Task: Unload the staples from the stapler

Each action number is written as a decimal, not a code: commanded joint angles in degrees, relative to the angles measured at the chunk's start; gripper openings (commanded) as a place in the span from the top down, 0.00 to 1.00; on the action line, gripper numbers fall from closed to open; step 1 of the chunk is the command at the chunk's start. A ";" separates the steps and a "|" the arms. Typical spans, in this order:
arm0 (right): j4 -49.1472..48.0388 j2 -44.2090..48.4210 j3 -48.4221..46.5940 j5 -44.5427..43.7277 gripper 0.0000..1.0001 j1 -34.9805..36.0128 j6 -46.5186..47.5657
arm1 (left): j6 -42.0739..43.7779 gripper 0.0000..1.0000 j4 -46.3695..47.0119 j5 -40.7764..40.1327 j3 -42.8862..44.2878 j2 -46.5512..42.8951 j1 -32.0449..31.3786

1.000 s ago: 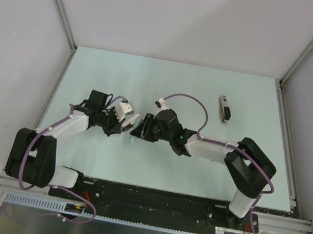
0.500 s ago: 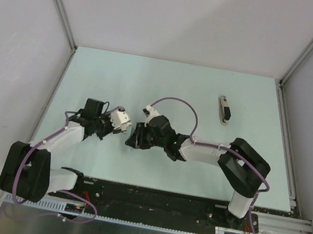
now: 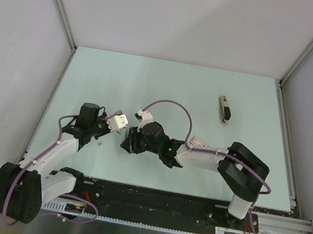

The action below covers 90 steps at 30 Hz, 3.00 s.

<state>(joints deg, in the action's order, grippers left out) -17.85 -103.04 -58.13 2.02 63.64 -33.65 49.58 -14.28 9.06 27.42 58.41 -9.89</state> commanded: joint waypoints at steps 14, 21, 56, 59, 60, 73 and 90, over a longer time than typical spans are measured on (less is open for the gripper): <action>12.84 0.62 -10.15 -7.84 1.00 -0.71 3.18 | -14.23 0.34 -11.81 19.01 8.88 -10.46 -2.55; 26.93 -4.02 -16.80 -8.02 1.00 -0.98 4.12 | -25.03 0.24 -11.94 22.75 16.35 -7.37 4.67; 46.01 -14.40 -42.11 -7.36 0.32 0.14 1.89 | -44.19 0.21 -7.07 12.78 23.38 5.72 15.58; 45.99 -7.61 -38.61 -9.63 0.29 -4.03 3.56 | -43.84 0.21 -7.10 12.29 23.85 6.13 15.60; 45.89 -5.28 -36.96 -10.49 0.27 -6.10 4.10 | -43.81 0.21 -7.08 12.21 23.97 6.33 15.47; 49.30 4.80 -26.36 -24.76 0.08 -46.41 12.92 | -40.42 0.13 -6.98 6.72 23.92 8.06 7.46; 43.83 -10.05 -28.30 -22.62 0.10 -53.31 15.63 | -36.69 0.07 -7.01 10.21 23.36 8.46 5.86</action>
<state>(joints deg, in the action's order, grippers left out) 27.57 -110.50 -84.25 -20.75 9.69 -19.42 11.07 -22.76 16.58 49.19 67.51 -3.33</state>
